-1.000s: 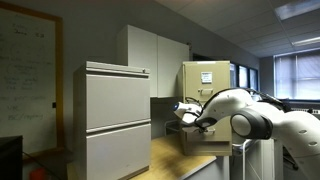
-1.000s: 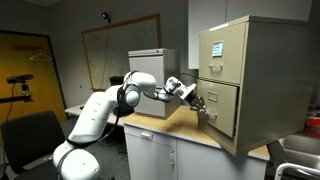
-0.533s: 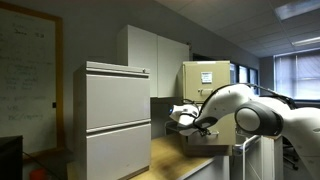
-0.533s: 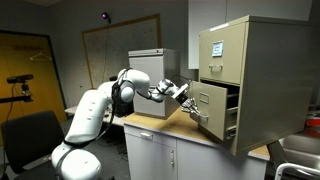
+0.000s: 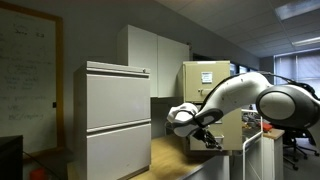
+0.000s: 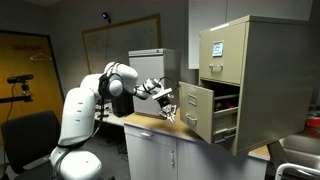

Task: Open the bottom drawer of the file cabinet on the right

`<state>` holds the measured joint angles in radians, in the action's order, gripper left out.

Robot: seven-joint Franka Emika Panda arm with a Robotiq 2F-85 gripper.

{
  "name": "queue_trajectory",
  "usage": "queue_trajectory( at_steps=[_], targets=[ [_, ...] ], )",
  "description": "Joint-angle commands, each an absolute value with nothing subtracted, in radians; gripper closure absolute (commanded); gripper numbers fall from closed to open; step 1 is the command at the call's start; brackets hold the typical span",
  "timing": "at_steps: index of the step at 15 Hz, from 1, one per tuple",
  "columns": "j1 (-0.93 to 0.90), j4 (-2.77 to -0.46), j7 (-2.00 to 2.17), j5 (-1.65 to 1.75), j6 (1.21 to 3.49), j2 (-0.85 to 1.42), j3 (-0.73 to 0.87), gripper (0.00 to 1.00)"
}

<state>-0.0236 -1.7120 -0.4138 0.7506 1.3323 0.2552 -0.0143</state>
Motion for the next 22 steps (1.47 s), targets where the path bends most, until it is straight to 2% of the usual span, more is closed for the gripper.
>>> queue_trajectory(
  at_steps=[1,5,6,7,8,15,16,22],
  targets=[
    [-0.023,-1.921,-0.311,0.516,1.271,0.079,-0.053,0.96],
    [-0.024,-2.011,-0.220,0.266,1.294,-0.031,-0.050,0.96],
    [-0.028,-2.033,-0.199,0.246,1.309,-0.061,-0.049,0.61],
    [-0.033,-2.054,-0.181,0.246,1.331,-0.092,-0.050,0.60],
    [-0.036,-2.068,-0.166,0.252,1.348,-0.122,-0.051,0.56],
    [-0.048,-2.137,-0.050,0.328,1.439,-0.281,-0.063,0.03],
    [-0.049,-2.145,-0.035,0.332,1.447,-0.301,-0.064,0.00],
    [-0.050,-2.190,-0.035,0.452,1.534,-0.383,-0.074,0.00]
  ],
)
